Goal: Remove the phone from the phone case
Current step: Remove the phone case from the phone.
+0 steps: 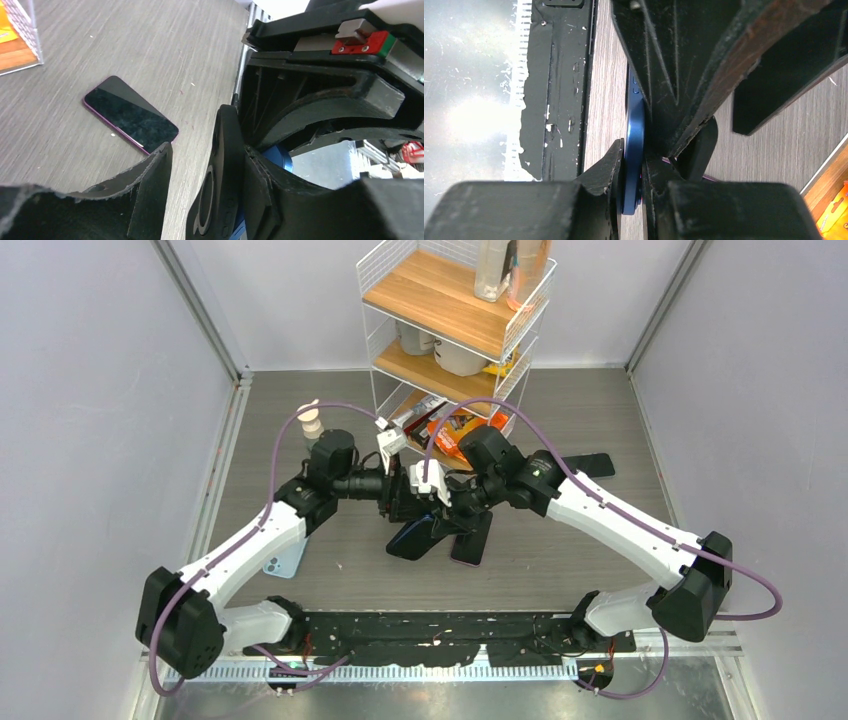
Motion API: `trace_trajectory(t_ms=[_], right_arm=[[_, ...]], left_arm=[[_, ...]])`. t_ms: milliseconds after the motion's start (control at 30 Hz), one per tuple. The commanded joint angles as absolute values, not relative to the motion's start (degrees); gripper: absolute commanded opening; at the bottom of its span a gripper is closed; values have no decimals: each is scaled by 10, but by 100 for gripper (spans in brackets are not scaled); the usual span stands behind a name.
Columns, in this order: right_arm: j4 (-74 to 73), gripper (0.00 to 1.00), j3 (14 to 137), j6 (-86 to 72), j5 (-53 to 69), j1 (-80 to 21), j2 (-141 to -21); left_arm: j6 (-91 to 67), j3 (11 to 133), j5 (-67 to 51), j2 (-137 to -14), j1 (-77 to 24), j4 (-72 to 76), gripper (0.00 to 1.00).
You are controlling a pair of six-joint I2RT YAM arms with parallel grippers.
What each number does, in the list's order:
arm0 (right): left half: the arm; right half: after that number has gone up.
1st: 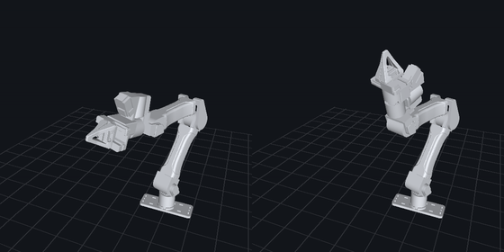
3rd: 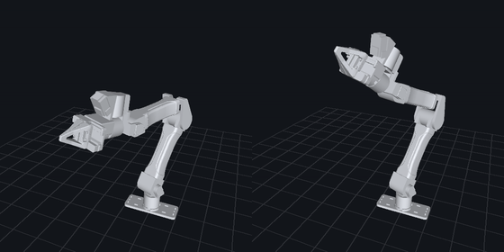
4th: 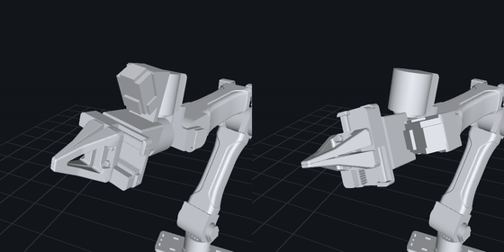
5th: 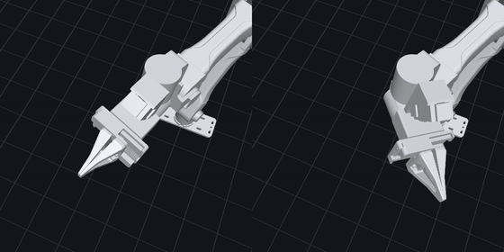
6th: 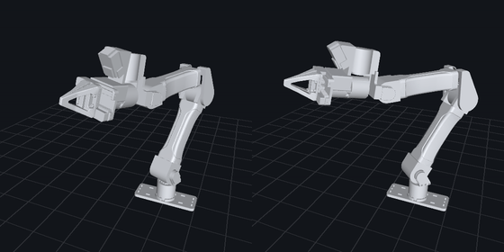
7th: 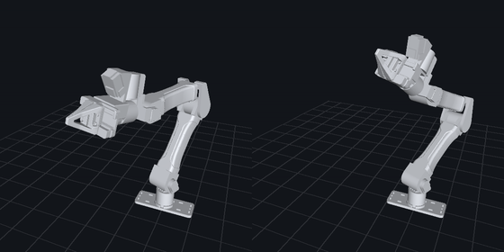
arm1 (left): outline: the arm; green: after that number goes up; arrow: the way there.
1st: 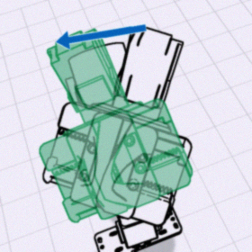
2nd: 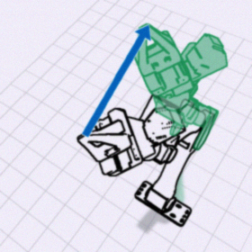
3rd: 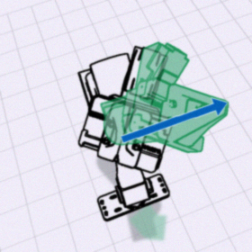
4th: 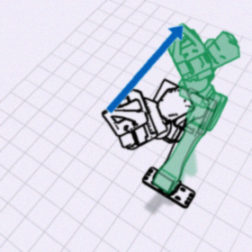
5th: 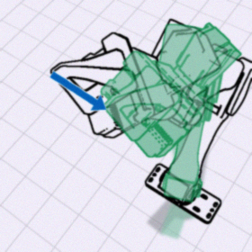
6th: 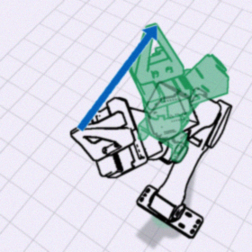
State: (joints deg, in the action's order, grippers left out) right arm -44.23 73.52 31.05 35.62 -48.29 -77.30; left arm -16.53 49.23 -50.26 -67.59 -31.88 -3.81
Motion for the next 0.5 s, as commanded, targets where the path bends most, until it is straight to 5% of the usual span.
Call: trace_trajectory(t_ms=[0,200,467], right_arm=[[-345,6,769,311,366,-483,-750],[-344,6,761,314,353,-483,-739],[-344,5,747,320,346,-483,-722]], left_arm=[[-195,478,-559,-697,-331,-4,46],[-188,475,-526,-695,-327,-14,2],[-184,457,-407,-686,-263,-49,0]])
